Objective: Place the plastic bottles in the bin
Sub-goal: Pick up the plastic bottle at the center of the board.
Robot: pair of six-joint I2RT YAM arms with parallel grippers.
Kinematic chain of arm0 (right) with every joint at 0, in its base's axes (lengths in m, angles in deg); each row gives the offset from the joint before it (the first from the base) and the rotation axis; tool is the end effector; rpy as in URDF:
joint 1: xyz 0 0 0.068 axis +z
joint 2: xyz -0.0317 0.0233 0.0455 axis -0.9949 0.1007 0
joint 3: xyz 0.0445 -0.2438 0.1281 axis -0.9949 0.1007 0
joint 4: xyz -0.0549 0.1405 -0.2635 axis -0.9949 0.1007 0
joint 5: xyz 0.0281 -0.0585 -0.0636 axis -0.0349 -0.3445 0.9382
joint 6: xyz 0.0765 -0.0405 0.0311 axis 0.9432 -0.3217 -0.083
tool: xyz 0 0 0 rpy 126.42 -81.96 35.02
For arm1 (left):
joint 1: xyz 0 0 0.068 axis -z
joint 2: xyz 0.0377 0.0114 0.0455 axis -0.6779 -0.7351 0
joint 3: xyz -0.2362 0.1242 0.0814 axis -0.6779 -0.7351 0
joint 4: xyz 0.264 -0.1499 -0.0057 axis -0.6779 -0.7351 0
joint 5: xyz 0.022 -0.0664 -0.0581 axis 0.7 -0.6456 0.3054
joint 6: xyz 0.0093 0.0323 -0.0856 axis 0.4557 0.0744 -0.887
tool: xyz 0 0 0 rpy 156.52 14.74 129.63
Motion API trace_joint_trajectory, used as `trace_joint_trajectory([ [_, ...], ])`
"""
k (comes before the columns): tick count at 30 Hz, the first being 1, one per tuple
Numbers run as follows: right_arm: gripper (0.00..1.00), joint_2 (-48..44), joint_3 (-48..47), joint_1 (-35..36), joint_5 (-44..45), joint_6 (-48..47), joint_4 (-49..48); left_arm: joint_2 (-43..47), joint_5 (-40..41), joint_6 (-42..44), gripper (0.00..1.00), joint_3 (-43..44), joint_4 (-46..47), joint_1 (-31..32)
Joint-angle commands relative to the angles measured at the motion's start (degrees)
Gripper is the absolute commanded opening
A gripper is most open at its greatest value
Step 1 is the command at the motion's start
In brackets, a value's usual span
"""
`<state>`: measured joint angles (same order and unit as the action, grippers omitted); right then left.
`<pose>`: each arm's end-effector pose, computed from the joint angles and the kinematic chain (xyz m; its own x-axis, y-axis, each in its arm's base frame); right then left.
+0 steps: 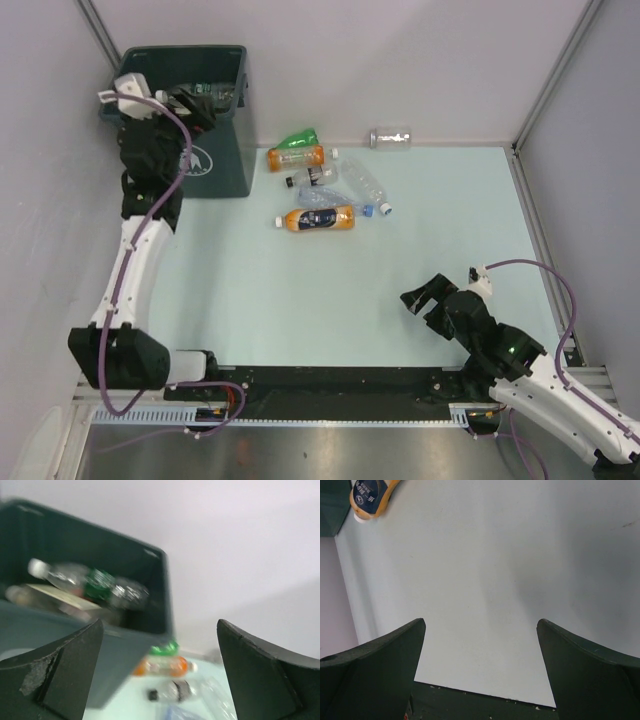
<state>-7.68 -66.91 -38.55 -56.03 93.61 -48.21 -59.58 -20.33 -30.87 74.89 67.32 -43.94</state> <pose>0.1445 0.1073 0.1770 -0.6045 0.6221 -0.4976 0.2035 0.7245 0.6586 0.4002 0.0102 0.4780 0.1817 -0.3850 -0.9049 0.0344 0.9221 -0.3854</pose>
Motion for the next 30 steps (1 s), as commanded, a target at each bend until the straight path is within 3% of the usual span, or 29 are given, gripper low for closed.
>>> trace_joint_trajectory([
  [1,1.0,0.6,0.2,0.1,0.3,0.2,-0.2,8.4,1.7,0.9,1.0,-7.9,2.8,8.3],
  [8,1.0,0.8,0.2,0.1,-0.2,0.1,0.9,14.7,8.7,1.2,1.0,-20.9,0.3,21.3],
  [11,1.0,0.5,0.2,0.2,-0.2,0.5,1.4,15.1,10.9,-1.5,1.0,-24.5,-1.2,24.1],
  [24,1.0,0.4,0.2,0.2,1.3,2.3,3.5,8.3,12.5,-19.6,0.99,-35.0,-0.2,25.3],
  [30,1.0,1.3,0.2,0.2,1.9,2.3,3.3,3.5,9.5,-30.8,0.99,-42.5,12.9,25.3],
])
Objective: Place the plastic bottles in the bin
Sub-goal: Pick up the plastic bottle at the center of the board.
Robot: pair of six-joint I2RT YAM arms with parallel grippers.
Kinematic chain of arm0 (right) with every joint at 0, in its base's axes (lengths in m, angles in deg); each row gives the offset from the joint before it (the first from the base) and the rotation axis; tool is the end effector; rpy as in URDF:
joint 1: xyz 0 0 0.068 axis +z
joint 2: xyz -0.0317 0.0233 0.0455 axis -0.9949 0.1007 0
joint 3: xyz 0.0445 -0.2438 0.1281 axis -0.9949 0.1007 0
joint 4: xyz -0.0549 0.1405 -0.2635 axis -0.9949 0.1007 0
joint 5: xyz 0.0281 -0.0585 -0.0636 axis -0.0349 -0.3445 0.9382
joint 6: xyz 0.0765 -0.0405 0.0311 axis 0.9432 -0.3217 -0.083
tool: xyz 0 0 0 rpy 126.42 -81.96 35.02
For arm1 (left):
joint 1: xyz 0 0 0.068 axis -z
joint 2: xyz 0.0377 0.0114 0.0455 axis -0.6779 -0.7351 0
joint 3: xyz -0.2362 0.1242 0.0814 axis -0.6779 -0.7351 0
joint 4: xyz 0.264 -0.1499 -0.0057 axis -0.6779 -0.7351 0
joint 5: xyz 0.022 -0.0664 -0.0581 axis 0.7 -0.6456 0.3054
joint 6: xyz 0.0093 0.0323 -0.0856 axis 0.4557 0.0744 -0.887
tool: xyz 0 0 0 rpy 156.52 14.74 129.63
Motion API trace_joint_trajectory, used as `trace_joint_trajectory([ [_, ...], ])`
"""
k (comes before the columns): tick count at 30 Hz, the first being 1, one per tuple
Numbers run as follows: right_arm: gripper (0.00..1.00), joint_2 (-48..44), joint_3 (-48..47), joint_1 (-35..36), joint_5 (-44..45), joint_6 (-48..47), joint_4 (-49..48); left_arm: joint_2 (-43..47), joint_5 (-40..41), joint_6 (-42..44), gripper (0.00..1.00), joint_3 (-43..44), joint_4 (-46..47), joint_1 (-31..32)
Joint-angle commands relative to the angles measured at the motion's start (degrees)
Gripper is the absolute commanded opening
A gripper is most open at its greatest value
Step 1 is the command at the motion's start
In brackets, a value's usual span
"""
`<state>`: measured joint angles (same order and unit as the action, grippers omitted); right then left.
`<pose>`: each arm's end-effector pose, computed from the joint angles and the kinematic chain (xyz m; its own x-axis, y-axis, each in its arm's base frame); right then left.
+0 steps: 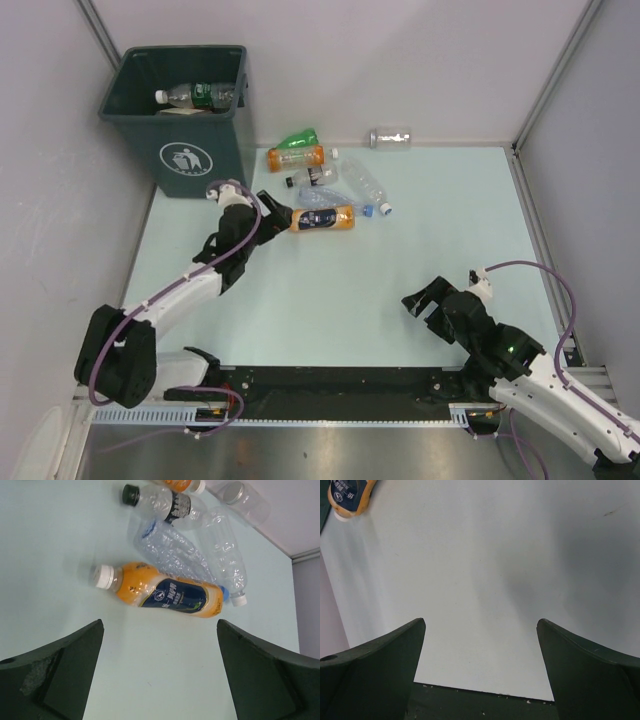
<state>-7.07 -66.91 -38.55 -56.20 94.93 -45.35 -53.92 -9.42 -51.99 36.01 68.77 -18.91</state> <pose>0.1416 0.1046 0.1694 -0.6221 0.6170 -0.4820 0.2441 0.7378 0.6294 0.3342 -0.1286 0.2171 -0.3916 -0.5704 -0.7221 -0.0743 0.8017 -0.5930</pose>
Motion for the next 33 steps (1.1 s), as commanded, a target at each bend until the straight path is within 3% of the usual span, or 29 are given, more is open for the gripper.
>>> trace_joint_trajectory([
  [1,1.0,0.8,0.2,0.1,2.1,1.1,0.4,-3.2,-1.4,-10.9,1.0,-4.7,13.0,0.3],
  [8,1.0,1.4,0.2,0.2,2.4,2.1,0.7,-16.0,-5.2,-18.8,0.99,-1.5,17.5,0.2],
  [16,1.0,1.5,0.2,0.1,2.0,2.0,-0.1,-25.8,-7.2,-26.4,0.97,-1.4,28.9,0.2],
  [33,1.0,4.4,0.2,0.1,2.0,1.5,-1.4,-37.4,-1.5,-35.0,0.91,6.9,25.3,1.1],
])
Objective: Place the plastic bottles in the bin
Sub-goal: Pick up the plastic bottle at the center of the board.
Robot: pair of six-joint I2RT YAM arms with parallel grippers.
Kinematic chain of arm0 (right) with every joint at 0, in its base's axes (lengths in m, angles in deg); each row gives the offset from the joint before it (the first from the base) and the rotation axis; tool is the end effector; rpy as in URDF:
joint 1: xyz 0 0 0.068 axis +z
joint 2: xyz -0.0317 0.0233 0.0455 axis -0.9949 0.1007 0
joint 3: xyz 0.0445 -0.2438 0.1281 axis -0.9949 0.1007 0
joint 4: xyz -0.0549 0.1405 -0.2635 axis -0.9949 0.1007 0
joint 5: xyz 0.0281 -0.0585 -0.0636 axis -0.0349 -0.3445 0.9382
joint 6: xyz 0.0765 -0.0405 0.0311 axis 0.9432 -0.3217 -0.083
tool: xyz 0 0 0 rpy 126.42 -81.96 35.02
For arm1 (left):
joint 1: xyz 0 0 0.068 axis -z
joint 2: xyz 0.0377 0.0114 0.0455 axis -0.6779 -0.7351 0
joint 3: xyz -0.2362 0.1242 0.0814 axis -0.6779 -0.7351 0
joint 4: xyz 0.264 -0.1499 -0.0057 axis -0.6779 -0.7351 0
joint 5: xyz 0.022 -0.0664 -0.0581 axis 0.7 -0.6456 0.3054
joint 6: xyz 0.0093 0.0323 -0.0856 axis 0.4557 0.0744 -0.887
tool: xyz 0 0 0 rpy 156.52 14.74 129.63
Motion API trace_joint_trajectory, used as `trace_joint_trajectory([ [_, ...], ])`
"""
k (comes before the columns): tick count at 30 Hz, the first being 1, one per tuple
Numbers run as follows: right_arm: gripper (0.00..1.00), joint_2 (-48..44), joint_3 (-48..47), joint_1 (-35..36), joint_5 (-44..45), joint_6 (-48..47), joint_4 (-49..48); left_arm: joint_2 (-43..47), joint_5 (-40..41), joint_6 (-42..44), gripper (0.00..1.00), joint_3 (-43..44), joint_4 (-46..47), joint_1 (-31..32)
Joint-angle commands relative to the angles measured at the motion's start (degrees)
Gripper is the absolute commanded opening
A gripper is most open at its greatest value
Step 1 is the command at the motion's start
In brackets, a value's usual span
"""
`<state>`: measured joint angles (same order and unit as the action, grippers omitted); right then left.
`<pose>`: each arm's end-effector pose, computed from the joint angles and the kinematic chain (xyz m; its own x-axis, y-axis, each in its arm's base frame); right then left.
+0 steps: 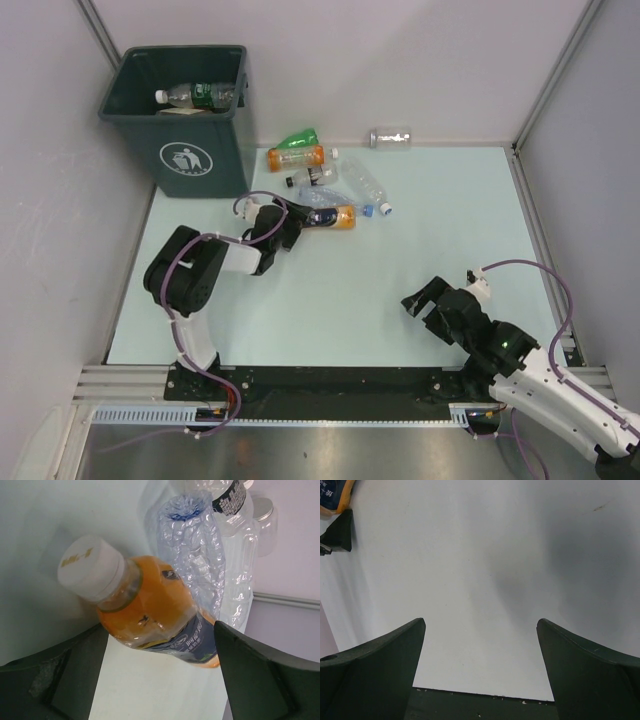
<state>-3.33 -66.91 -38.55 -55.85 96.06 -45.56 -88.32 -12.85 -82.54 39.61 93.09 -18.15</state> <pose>0.1444 0.1068 0.1597 -0.6333 0.6121 -0.4736 0.2844 0.7532 0.5932 0.3892 -0.1643 0.0750 -0.3947 -0.8678 -0.3018 -0.3316 0.4409 -0.8341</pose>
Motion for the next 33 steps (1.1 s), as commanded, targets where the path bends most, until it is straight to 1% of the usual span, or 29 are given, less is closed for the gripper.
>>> trace_joint_trajectory([
  [1,1.0,0.6,0.2,0.0,1.6,0.4,-1.3,-3.3,1.9,-4.9,0.91,3.7,0.9,0.3],
  [3,1.0,0.6,0.2,0.1,1.5,0.4,-1.4,-4.5,2.0,-5.8,0.88,4.2,1.1,0.3],
  [5,1.0,0.6,0.2,0.0,1.5,0.4,-1.1,-4.8,2.2,-5.9,0.84,3.9,2.4,0.4],
  [6,1.0,0.5,0.2,0.0,1.6,0.4,-1.2,-4.8,2.9,-5.9,0.78,3.2,3.4,0.5],
  [8,1.0,0.5,0.2,0.0,1.4,0.4,-1.1,-4.6,3.5,-5.2,0.72,2.6,4.3,0.6],
  [9,1.0,0.6,0.2,0.0,1.4,0.5,-1.1,-4.5,3.8,-4.8,0.65,2.7,3.9,0.8],
  [11,1.0,0.5,0.2,0.0,1.4,0.6,-1.2,-4.5,3.9,-3.5,0.58,2.9,3.7,0.7],
  [12,1.0,0.5,0.2,0.0,1.4,0.5,-1.3,-4.5,3.9,-3.1,0.53,2.9,3.9,0.8],
  [17,1.0,0.3,0.2,0.0,1.3,0.7,-1.1,-3.6,4.4,0.1,0.35,2.4,4.5,0.8],
  [21,1.0,0.0,0.2,0.0,1.2,0.9,-0.6,-0.7,5.4,3.5,0.32,1.5,4.3,1.3],
  [25,1.0,0.0,0.2,0.0,1.0,1.0,-0.9,4.0,7.4,9.7,0.3,1.0,2.0,2.4],
  [26,1.0,0.0,0.2,0.0,0.9,0.9,-1.0,6.4,8.7,10.8,0.28,0.9,1.3,2.6],
  [29,1.0,-0.1,0.2,0.0,0.9,0.9,-1.0,10.1,11.9,15.6,0.25,0.2,-1.3,4.5],
  [33,1.0,-0.5,0.2,0.1,0.8,1.0,-0.7,17.8,14.1,21.6,0.22,-0.4,-4.9,6.0],
])
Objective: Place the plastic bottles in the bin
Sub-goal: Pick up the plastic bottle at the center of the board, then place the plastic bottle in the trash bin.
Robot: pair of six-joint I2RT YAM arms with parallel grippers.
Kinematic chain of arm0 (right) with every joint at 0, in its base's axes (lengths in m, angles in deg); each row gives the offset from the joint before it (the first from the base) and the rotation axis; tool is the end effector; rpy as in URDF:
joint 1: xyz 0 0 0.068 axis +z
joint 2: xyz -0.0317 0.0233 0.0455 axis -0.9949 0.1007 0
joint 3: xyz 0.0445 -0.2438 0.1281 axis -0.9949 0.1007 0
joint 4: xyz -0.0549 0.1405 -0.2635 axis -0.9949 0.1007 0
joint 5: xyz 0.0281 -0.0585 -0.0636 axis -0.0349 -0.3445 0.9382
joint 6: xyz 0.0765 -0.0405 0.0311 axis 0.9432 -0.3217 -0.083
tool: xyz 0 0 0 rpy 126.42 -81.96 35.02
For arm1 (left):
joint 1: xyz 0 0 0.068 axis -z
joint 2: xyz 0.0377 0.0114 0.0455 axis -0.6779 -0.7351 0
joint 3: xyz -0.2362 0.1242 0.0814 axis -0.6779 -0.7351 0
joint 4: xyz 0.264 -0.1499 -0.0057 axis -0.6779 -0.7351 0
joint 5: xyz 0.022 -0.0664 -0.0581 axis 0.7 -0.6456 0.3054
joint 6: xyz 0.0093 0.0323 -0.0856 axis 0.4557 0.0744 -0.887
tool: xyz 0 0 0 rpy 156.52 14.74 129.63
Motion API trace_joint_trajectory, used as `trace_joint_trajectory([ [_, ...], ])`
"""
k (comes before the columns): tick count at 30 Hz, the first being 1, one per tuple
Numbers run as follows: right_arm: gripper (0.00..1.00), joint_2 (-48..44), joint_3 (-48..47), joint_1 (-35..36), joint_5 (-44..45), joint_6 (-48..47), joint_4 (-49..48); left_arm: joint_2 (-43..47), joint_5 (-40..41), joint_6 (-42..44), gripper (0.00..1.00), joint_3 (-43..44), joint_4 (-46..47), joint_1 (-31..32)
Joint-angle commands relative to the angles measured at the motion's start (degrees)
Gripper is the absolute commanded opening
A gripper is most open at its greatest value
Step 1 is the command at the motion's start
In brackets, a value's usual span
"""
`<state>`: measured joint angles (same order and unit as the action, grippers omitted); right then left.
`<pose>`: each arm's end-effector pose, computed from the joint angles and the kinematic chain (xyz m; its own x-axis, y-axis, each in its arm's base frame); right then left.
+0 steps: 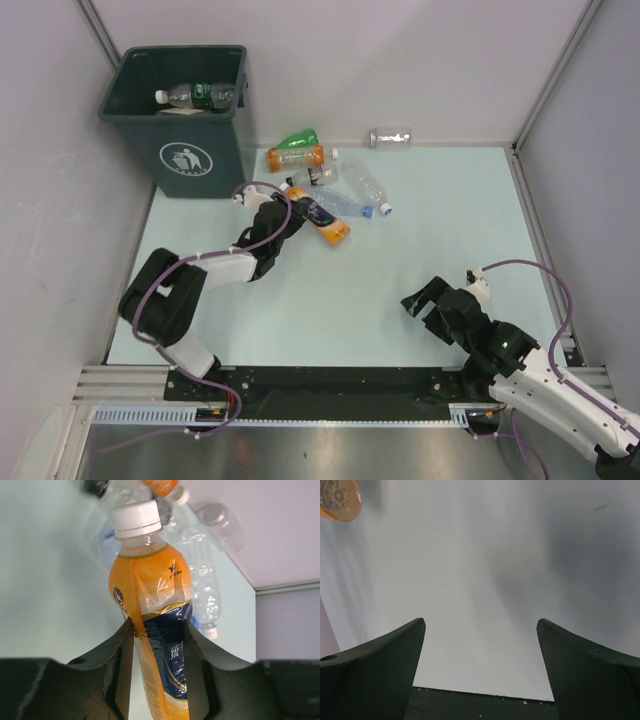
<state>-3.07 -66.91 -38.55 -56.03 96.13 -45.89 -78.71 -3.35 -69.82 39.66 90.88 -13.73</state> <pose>0.1448 0.1076 0.1596 -0.6347 0.6127 -0.4710 0.2838 0.7516 0.5954 0.3784 -0.1802 0.1385 -0.3266 -0.7777 -0.5372 -0.1708 0.6076 -0.7757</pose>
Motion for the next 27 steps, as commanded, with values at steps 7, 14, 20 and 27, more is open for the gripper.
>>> trace_joint_trajectory([
  [7,1.0,-3.1,0.2,0.0,1.3,1.3,1.1,19.5,7.7,18.4,0.18,-0.7,-6.0,3.5],
  [14,1.0,-5.1,0.2,0.1,1.3,1.4,2.1,29.2,6.8,27.0,0.18,3.9,-10.9,4.3],
  [20,1.0,-5.3,-0.2,0.0,1.6,1.2,2.5,34.2,14.2,37.3,0.18,10.6,-12.8,4.0],
  [27,1.0,-5.3,-0.3,0.0,2.2,1.1,2.3,33.7,16.9,46.5,0.18,19.5,-13.4,2.3],
])
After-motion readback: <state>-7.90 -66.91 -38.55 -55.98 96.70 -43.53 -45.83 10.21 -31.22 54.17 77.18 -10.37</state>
